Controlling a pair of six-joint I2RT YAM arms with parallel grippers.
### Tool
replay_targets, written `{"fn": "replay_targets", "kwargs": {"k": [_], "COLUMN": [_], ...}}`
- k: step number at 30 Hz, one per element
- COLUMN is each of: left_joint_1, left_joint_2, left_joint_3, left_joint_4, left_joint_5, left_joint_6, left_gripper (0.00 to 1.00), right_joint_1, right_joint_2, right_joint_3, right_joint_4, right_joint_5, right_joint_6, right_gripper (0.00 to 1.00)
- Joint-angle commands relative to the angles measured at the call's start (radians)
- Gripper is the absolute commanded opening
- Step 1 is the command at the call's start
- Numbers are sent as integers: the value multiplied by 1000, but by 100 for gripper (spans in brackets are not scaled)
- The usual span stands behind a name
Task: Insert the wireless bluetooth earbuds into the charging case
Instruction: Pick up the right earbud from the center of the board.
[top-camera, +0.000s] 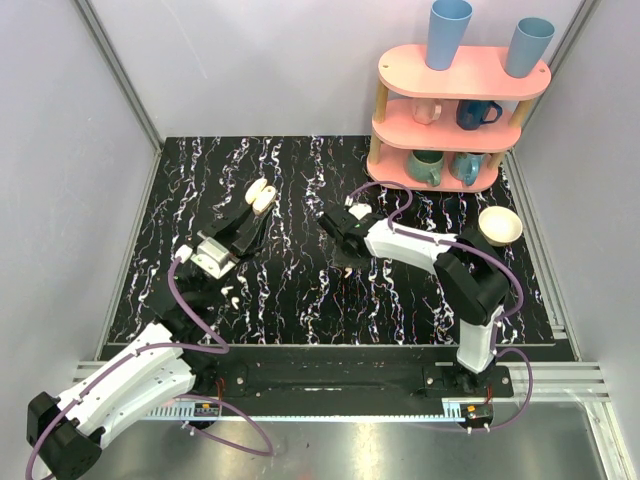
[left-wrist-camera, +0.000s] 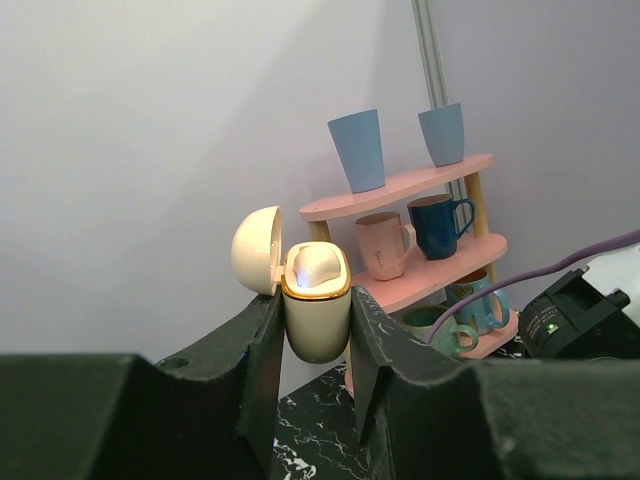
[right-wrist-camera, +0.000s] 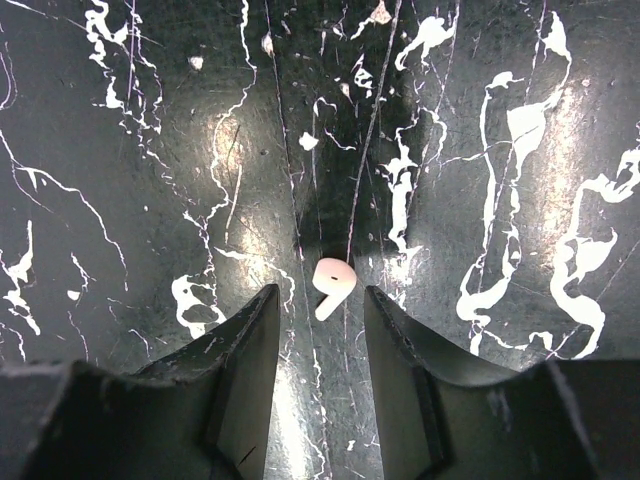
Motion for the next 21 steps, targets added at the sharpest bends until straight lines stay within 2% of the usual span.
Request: {"fn": "replay_targets", "kwargs": {"k": [1,21], "left_joint_1": [-3,-3], "left_joint_2": [-9,-11], "left_joint_3": [-1,-1], "left_joint_4": [45,40], "left_joint_5": [-20,-24], "left_joint_6": [0,4], "left_gripper": [0,0], "right_joint_1": [-1,-4], "right_joint_2": [16,67], "right_joint_3": [46,57], "right_joint_4": [-16,-25], "right_joint_5": [53,39], "right_joint_6": [29,35], "right_gripper": [47,41]}}
